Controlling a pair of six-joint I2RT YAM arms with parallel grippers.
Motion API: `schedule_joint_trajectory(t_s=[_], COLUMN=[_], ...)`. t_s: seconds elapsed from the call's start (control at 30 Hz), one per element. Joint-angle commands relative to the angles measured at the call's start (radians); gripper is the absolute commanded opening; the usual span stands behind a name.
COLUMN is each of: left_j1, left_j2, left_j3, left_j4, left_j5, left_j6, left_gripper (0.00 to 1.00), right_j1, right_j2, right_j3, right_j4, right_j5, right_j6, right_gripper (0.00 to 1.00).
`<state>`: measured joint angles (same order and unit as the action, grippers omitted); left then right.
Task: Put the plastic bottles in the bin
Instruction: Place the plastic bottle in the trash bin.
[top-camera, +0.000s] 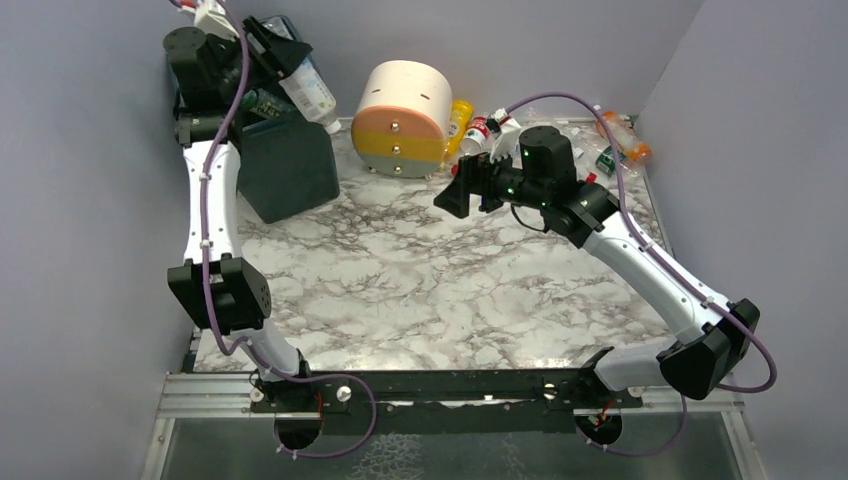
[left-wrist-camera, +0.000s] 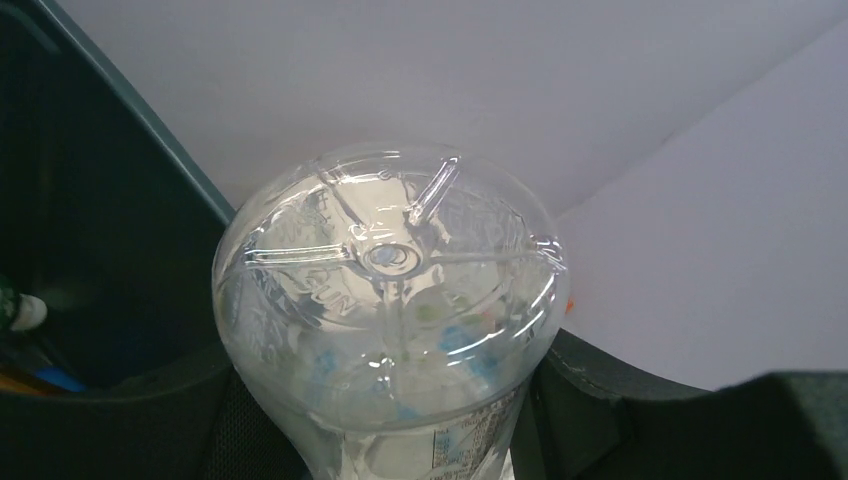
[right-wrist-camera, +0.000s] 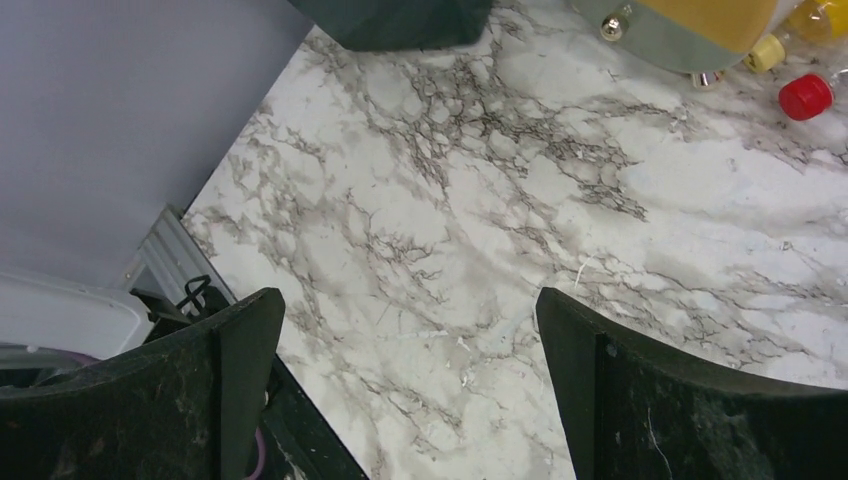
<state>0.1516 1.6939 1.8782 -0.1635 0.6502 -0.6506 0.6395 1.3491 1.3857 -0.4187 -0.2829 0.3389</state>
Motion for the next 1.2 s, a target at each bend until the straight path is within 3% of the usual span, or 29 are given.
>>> schedule_joint_trajectory(t_s=[0.0,0.37,0.67,1.0,1.17], left_j1=[0.1,0.254,0.29,0.29,0.29], left_j2=[0.048,0.102,0.175,0.195,0.178], left_j3=[0.093,0.076,0.124,0.149,0.193], left_j4=[0.081,0.308,0.332,0.23,0.143], left_j5=[0.079,0.075,0.031,0.019,0.011], left_j6=[-0.096,-0.259,-0.258,-0.155,-0.102], left_gripper=[0.49,0.49,0.48,0.98,0.99], right_j1=[-0.003,-0.004,-0.008,-0.075,-0.181], right_j2=[0.007,0.025,0.056,0.15,0.2], right_j3=[-0.02,-0.065,-0.064,-0.036,-0.029], right_j4=[-0.011,0.013,0.023,-0.005,-0.016], right_j5=[0.03,0.024,0.025,0.034,0.005], right_j6=[-0.01,-0.005,-0.007,0.019,0.046], right_gripper=[1.0,1.0,1.0,0.99,1.0])
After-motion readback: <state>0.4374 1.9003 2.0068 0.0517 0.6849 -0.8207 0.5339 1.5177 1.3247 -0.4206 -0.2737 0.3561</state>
